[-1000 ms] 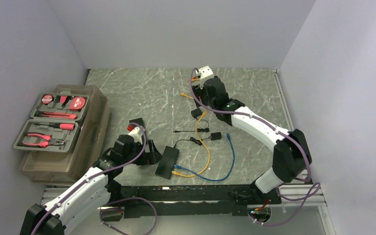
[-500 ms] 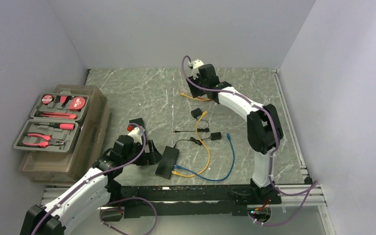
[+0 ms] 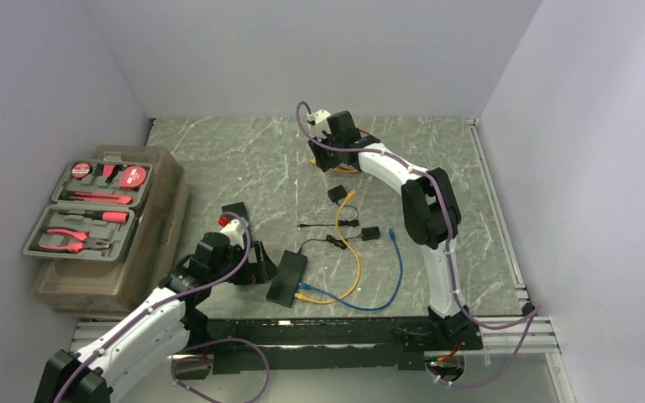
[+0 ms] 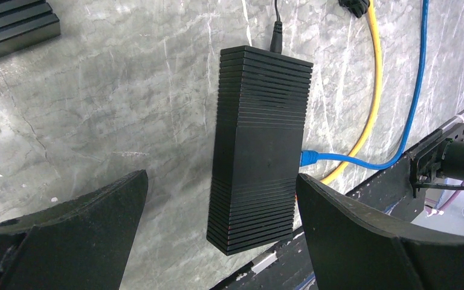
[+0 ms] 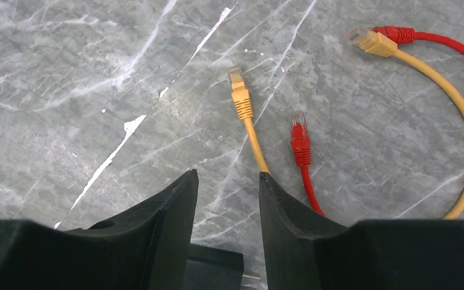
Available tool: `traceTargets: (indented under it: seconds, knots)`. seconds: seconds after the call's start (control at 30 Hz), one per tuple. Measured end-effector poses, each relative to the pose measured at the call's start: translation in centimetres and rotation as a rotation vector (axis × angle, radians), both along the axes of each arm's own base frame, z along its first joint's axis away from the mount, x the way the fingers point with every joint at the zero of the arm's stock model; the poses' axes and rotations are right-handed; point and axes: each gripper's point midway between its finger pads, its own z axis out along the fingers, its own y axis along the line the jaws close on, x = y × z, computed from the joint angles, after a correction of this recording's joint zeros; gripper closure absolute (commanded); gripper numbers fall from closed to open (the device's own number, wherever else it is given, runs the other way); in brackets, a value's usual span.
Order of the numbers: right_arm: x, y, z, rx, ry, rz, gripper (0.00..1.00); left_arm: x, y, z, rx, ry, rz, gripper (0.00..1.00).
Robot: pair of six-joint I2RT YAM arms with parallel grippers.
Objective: Insert the plug into the switch port
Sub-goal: Pick up the switch port at the center of the board.
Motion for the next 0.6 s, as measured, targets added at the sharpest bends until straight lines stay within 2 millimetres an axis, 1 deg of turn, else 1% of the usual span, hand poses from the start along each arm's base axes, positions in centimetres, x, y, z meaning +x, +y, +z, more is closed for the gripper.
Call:
traceTargets:
  seconds: [0.27, 0.37, 0.5, 0.6]
  knots:
    - [0.0, 0.5, 0.5, 0.012, -0.005, 0.031, 0.56, 0.0, 0.2, 0.0, 0.006, 0.010, 0.018, 0.00]
    - [-0.2, 0.7, 0.3, 0.019, 0.000, 0.040, 0.54, 0.6, 0.3, 0.9, 0.008, -0.007, 0.041, 0.01]
    - [-2.1, 0.2, -0.4, 0.013, 0.031, 0.054, 0.48, 1.8, 0.3, 3.2, 0.000, -0.059, 0.072, 0.01]
    - [-4.3, -0.1, -0.1, 0.012, 0.048, 0.078, 0.46, 2.5, 0.4, 4.6, -0.007, -0.096, 0.092, 0.01]
